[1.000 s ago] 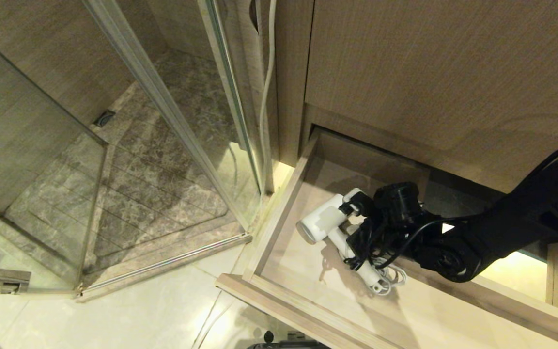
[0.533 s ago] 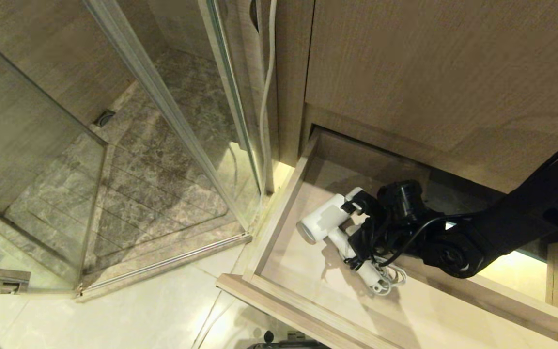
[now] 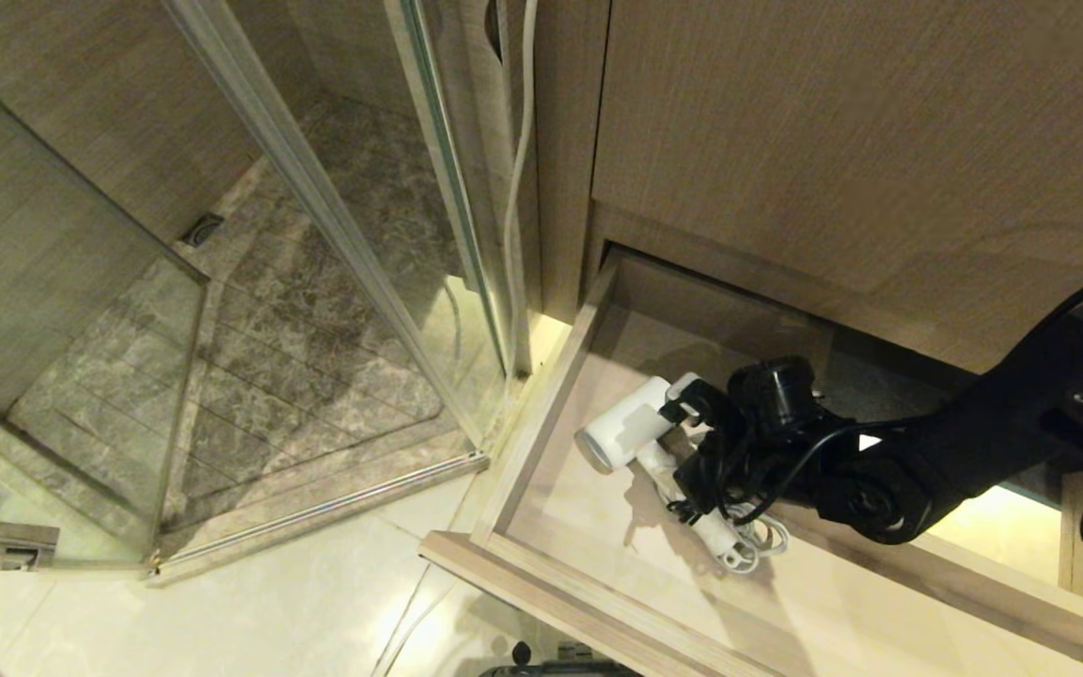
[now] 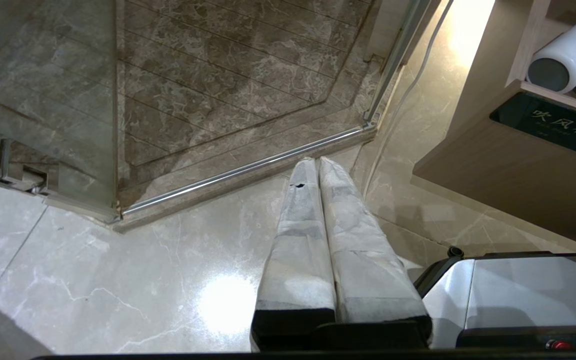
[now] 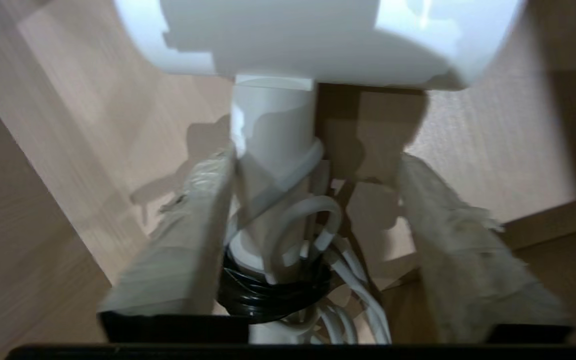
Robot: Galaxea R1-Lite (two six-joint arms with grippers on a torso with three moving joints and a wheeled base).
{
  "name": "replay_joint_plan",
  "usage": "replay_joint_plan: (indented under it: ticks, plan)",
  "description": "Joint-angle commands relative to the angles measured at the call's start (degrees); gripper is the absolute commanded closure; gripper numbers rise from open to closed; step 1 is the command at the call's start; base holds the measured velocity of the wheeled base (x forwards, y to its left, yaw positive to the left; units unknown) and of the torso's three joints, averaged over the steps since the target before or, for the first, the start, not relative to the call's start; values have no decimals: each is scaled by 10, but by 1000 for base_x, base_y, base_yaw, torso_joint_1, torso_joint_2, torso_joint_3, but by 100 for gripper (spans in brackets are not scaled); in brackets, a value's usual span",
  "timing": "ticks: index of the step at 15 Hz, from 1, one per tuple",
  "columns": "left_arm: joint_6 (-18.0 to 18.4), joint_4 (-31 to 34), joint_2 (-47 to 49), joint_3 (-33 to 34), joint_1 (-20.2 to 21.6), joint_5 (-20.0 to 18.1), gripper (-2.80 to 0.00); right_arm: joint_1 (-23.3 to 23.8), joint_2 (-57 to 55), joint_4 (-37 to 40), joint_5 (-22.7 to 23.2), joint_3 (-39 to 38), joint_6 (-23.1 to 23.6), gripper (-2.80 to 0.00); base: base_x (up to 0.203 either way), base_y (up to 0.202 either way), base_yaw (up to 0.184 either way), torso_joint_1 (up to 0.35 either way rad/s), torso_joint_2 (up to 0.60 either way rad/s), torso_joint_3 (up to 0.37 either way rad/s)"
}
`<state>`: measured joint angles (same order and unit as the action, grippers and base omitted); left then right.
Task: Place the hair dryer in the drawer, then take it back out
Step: Take the hairdryer out
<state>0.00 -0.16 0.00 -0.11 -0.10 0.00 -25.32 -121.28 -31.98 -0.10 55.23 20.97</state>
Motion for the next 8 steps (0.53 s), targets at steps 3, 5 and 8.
replay_joint_plan:
  ticks: [3,5,8]
  plan:
    - [0,0,0,0,0,0,0,-1,-30,1,0,14,4,-280,0,0,0,0,0,0]
    - [0,0,0,0,0,0,0,-1,-40,2,0,16,4,-280,0,0,0,0,0,0]
    - [0,0,1,0,0,0,0,-4,-51,-3,0,27,2,-280,0,0,0,0,0,0]
